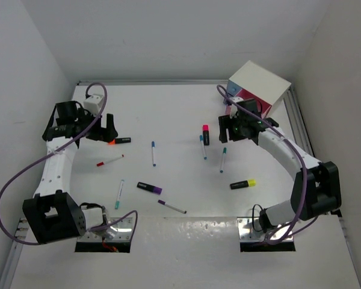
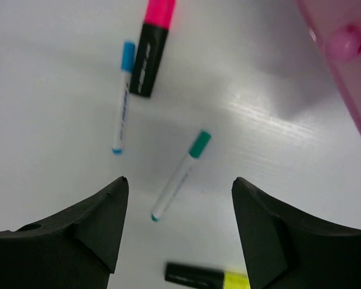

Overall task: Sort the stationery into containers
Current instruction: Pick up the pen from the center of the board.

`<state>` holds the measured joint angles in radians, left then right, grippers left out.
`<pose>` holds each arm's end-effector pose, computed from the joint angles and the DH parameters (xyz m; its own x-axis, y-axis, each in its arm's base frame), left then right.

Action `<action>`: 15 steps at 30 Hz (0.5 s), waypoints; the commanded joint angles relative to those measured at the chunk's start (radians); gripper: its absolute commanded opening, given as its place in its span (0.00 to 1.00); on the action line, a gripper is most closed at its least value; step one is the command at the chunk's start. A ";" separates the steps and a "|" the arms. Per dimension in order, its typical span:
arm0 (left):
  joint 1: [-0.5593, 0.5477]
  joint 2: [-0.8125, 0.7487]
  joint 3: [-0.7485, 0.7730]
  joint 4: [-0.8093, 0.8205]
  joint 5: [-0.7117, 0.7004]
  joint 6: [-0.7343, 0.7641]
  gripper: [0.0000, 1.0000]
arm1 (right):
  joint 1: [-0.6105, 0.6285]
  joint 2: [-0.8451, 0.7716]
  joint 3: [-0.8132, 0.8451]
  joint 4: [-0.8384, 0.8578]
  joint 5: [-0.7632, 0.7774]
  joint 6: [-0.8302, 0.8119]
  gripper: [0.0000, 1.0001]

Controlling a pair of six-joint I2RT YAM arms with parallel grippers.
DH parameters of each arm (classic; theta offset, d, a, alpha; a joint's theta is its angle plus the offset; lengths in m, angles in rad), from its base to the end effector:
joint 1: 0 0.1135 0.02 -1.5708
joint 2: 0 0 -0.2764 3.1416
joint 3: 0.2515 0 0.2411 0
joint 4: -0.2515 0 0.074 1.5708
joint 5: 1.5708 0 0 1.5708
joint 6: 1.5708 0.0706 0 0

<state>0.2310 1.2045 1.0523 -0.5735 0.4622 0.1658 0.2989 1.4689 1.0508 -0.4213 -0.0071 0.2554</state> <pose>0.2637 0.0297 0.3044 -0.6174 0.0066 -0.7866 0.2248 0.9597 -0.1684 0.3116 0.0965 0.2409 -0.7637 0.0290 -0.6449 -0.1096 0.9787 0.1738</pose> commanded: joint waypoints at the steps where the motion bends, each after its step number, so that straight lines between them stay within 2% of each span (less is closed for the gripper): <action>1: 0.007 0.065 0.043 -0.112 0.076 0.211 0.96 | -0.053 -0.047 -0.052 -0.104 -0.148 -0.241 0.68; 7: -0.010 0.182 0.058 -0.091 -0.022 0.293 0.89 | -0.165 -0.104 -0.173 -0.224 -0.214 -0.519 0.65; 11: -0.045 0.300 0.147 -0.090 -0.100 0.293 0.88 | -0.225 -0.119 -0.207 -0.303 -0.270 -0.703 0.66; 13: -0.051 0.369 0.193 -0.112 -0.099 0.290 1.00 | -0.251 -0.119 -0.222 -0.330 -0.287 -0.797 0.66; 15: -0.058 0.392 0.225 -0.118 -0.092 0.272 1.00 | -0.264 -0.124 -0.239 -0.323 -0.306 -0.872 0.66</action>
<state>0.1879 1.5776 1.2156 -0.6796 0.3817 0.4259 0.0536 1.3769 0.8261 -0.7132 -0.2420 -0.4122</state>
